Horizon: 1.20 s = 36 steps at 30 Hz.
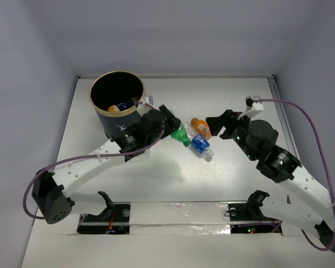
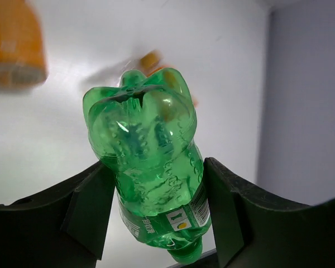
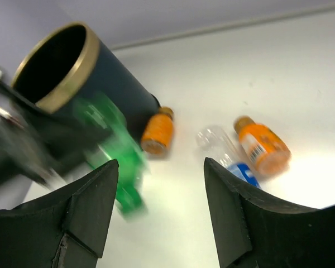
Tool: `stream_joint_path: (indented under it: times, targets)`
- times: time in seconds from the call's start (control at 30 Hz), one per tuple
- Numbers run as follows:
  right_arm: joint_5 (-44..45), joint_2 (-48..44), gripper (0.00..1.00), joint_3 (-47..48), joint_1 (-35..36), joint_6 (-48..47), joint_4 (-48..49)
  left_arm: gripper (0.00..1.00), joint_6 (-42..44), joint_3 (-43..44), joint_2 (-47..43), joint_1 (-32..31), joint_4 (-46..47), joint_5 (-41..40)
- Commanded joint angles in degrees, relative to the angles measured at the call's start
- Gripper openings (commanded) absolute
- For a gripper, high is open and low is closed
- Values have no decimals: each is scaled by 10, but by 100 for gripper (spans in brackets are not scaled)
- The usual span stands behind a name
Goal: Put the plastic bottles in the bin
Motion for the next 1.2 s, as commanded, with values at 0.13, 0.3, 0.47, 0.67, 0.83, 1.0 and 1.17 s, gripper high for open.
stream_joint_path:
  times: [0.13, 0.3, 0.47, 0.67, 0.83, 1.0, 1.17]
  targets:
    - [20, -94, 67, -83, -3, 55, -76, 44, 178, 228, -22, 112, -87, -52]
    - [-7, -101, 66, -107, -3, 72, -92, 44, 272, 332, 8, 262, -112, -30]
    - [-12, -94, 66, -116, -3, 64, -112, 44, 333, 384, 48, 330, -129, -48]
    - [-37, -40, 67, -108, -16, 46, -117, 72, 400, 365, 62, 357, -130, -71]
    - [-86, 50, 74, -63, -33, 0, -128, 92, 407, 349, 44, 357, -135, -41]
    - [-157, 159, 85, -3, -68, -53, -121, 94, 387, 332, -6, 357, -156, 3]
    - [-215, 277, 87, 108, -87, -112, -151, 79, 327, 225, -106, 357, -170, 68]
